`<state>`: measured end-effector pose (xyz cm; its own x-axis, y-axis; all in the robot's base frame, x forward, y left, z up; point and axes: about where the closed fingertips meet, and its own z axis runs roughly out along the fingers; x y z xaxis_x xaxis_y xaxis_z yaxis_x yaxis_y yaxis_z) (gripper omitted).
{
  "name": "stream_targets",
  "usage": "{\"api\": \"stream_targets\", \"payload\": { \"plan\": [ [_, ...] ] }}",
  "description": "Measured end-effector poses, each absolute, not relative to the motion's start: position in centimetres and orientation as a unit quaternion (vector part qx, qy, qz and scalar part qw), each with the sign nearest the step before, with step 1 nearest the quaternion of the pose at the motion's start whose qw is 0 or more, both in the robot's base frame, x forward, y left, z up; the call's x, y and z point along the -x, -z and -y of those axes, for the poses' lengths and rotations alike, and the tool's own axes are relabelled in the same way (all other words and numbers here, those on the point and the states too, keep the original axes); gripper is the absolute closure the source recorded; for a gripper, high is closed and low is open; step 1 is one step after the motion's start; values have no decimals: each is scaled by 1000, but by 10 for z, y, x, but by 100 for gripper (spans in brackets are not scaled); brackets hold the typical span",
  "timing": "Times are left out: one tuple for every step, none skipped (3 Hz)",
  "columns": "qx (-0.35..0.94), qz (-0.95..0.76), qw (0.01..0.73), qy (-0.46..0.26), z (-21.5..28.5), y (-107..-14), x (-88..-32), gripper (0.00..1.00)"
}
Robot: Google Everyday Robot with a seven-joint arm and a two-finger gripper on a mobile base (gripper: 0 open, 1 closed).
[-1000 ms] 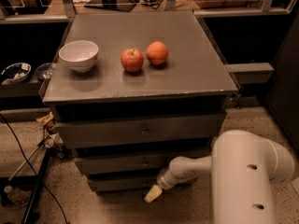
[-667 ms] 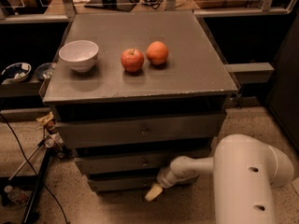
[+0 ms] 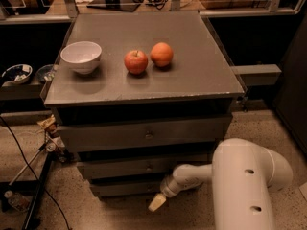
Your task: Open bottom drawer
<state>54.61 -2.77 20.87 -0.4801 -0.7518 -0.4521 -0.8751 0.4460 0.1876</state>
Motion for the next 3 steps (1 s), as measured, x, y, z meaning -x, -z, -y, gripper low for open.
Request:
{"api": "stream_targets", "payload": {
  "plan": [
    [487, -836, 153, -202, 27, -212, -546, 0],
    [487, -836, 153, -202, 28, -212, -546, 0],
    [486, -834, 174, -196, 32, -227, -555, 0]
  ]
}}
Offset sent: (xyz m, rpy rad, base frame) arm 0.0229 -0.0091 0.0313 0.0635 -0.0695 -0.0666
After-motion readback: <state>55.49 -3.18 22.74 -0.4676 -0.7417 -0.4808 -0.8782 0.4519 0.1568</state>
